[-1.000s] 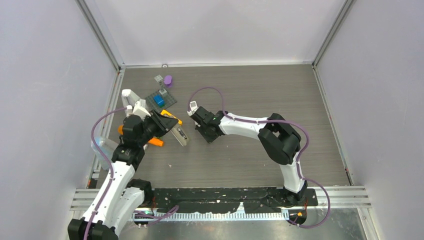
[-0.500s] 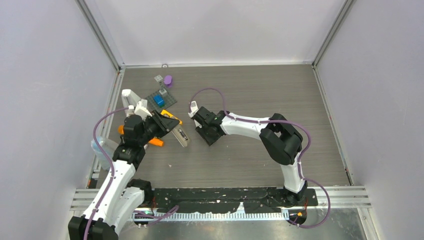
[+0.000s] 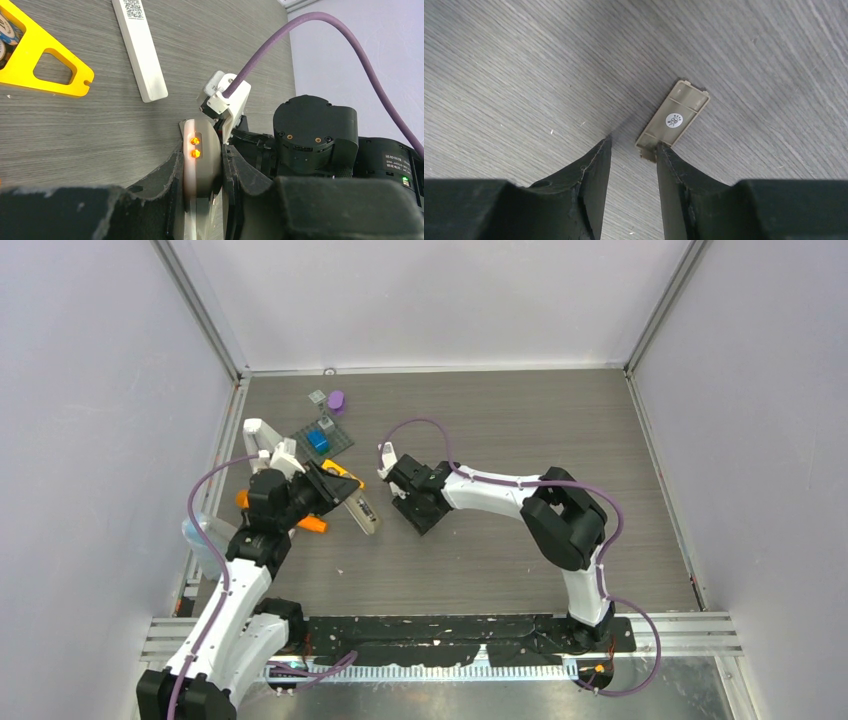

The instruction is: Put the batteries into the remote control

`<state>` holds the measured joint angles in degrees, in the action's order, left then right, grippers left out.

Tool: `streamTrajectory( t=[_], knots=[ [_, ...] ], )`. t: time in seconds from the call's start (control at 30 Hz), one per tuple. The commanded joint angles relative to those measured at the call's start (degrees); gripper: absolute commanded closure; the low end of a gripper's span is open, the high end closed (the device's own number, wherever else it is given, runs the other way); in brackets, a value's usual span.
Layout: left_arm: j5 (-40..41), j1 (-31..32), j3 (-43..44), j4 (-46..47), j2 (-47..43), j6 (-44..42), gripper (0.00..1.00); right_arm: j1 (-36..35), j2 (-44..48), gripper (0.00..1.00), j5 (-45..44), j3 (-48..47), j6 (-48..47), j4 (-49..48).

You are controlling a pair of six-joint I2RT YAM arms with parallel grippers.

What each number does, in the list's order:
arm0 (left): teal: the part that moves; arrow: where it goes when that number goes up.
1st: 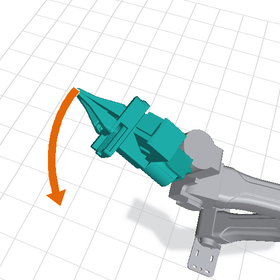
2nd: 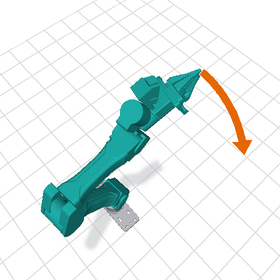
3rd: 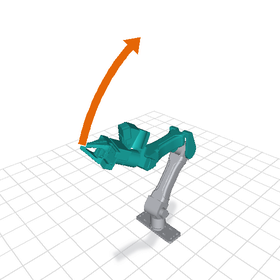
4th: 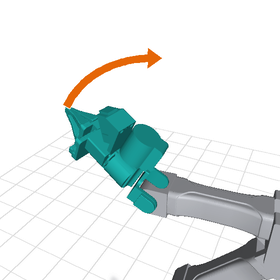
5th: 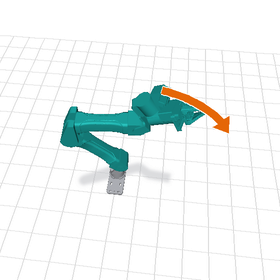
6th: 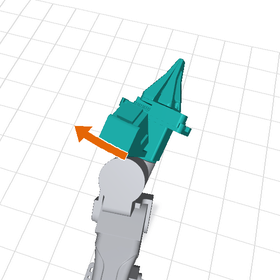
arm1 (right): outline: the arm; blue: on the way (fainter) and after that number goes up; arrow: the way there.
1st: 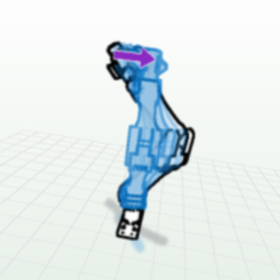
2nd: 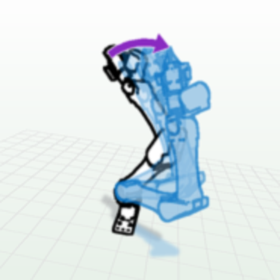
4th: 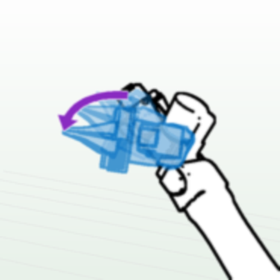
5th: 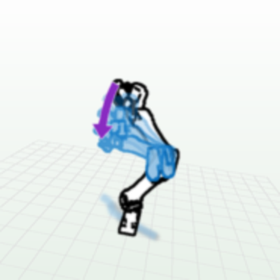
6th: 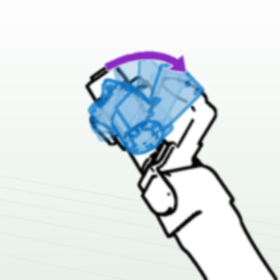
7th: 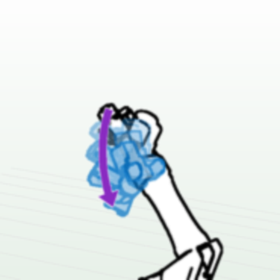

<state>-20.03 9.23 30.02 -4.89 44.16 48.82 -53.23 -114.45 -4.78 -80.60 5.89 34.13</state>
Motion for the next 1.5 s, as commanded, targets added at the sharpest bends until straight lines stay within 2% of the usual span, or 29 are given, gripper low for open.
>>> streamTrajectory(
  t=[0.0,0.3,0.37,0.8,1.03,1.17,1.3,1.47],
  knots=[
    [-1.4,-0.3,1.0,4.5,0.3,-1.1,1.0,0.0,3.5,0.57,1.0,1.0,-0.7,2.5],
    [-1.8,-0.3,1.3,5.1,1.1,-1.1,1.0,-0.1,3.1,0.91,0.5,0.8,0.9,3.0],
    [-1.9,-0.4,1.3,5.0,1.1,-1.1,1.0,0.0,3.0,0.94,-0.2,0.5,1.6,3.0],
    [-4.0,-0.4,0.1,6.3,1.9,0.1,1.0,2.8,8.9,0.95,-2.4,-0.6,10.5,2.2],
    [-6.2,2.3,-2.8,17.0,7.5,6.7,1.0,10.9,19.2,0.95,-5.6,3.9,21.0,2.4],
    [-5.5,9.0,-0.4,23.4,14.7,7.3,1.0,15.0,24.7,0.95,-6.5,7.7,24.5,2.4],
    [-6.8,15.9,3.0,31.7,26.7,8.9,1.0,17.2,29.4,0.95,-8.2,10.9,26.1,2.4],
    [-7.2,22.4,8.5,41.9,41.4,10.4,0.93,20.0,35.2,0.95,-8.3,15.1,27.7,2.4]
  ],
)
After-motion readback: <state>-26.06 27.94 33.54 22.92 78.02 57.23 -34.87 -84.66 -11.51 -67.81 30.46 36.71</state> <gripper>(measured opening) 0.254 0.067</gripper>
